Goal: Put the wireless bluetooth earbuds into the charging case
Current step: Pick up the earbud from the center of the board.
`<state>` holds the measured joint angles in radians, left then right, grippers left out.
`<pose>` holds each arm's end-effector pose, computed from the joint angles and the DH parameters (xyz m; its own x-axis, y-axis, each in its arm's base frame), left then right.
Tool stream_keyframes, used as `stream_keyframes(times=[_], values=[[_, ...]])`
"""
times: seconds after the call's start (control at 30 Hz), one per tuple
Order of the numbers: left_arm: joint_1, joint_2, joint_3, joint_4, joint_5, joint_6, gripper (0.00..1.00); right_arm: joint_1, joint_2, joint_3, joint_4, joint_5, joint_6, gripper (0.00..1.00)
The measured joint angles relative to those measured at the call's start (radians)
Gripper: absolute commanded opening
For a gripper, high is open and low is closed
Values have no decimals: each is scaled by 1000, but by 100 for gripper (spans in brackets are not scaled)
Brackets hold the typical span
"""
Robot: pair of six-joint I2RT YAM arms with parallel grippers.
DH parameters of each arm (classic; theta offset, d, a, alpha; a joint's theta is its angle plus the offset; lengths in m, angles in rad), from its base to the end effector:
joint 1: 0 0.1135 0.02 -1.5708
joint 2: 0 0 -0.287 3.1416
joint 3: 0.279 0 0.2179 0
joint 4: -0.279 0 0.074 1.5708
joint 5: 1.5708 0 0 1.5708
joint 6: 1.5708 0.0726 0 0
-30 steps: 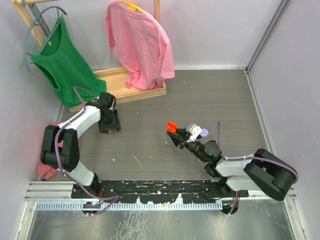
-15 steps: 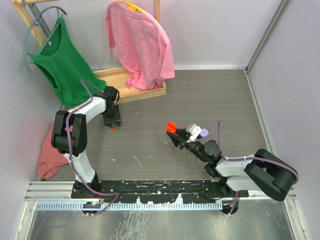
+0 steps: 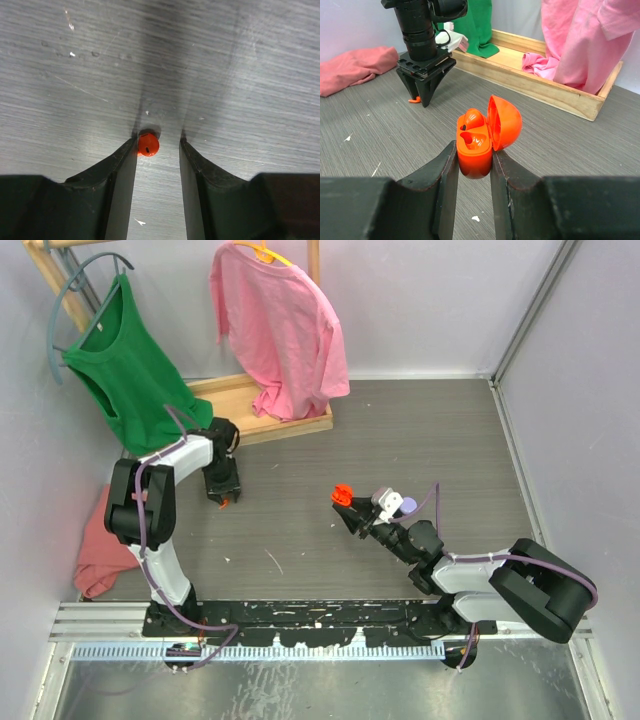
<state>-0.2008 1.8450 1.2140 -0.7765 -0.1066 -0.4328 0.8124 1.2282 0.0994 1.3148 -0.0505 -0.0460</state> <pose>0.3210 -0.0575 0.1704 -0.9538 -0.2314 -0.1916 -0.2409 0.9702 0.0271 0.1427 0.1560 0.2472 0.1620 0.1042 -0.9813 -0.7525 0.6564 -0.0545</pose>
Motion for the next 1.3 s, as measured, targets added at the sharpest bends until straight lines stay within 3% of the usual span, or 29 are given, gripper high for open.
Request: stream_keyframes(times=[1.07,1.3], values=[[-4,31,34,-80,-27,-18,28,0,3,9,-6,-14,2,1],[-6,34,39,-81,-21,-18,20,0,3,9,-7,-15,3,1]])
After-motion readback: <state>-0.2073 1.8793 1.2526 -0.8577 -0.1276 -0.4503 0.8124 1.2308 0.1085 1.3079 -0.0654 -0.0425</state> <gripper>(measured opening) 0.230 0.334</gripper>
